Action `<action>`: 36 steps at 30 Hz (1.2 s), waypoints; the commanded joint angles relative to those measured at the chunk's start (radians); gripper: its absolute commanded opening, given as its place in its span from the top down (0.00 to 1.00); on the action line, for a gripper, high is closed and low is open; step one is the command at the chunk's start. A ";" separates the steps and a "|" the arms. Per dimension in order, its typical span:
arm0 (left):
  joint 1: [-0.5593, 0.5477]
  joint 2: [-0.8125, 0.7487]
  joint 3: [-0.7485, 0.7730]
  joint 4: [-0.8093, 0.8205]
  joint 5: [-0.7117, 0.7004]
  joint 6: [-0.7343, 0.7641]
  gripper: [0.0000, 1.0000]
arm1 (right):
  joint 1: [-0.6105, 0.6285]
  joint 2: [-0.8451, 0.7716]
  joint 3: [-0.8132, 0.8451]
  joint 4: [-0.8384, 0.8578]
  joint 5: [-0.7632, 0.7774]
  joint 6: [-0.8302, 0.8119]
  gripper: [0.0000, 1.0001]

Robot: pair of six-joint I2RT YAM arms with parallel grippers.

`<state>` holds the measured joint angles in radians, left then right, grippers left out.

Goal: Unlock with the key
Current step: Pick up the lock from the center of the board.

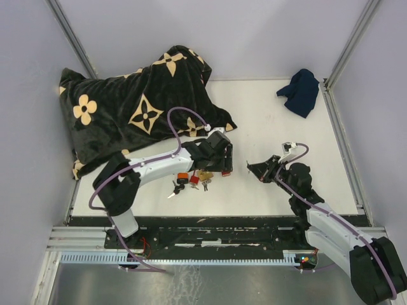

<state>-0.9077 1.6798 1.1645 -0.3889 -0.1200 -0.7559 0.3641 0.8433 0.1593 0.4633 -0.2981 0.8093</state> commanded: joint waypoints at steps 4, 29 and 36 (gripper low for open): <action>-0.002 0.195 0.210 -0.186 -0.083 0.047 0.26 | -0.004 -0.046 -0.011 -0.034 0.075 -0.026 0.98; -0.003 0.415 0.356 -0.250 -0.120 0.049 0.37 | -0.005 -0.044 0.001 -0.074 0.084 -0.045 0.98; -0.005 0.415 0.333 -0.250 -0.119 0.044 0.54 | -0.004 -0.046 0.010 -0.086 0.066 -0.052 0.98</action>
<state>-0.9073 2.0686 1.5002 -0.6342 -0.2325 -0.7330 0.3637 0.8013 0.1501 0.3656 -0.2268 0.7792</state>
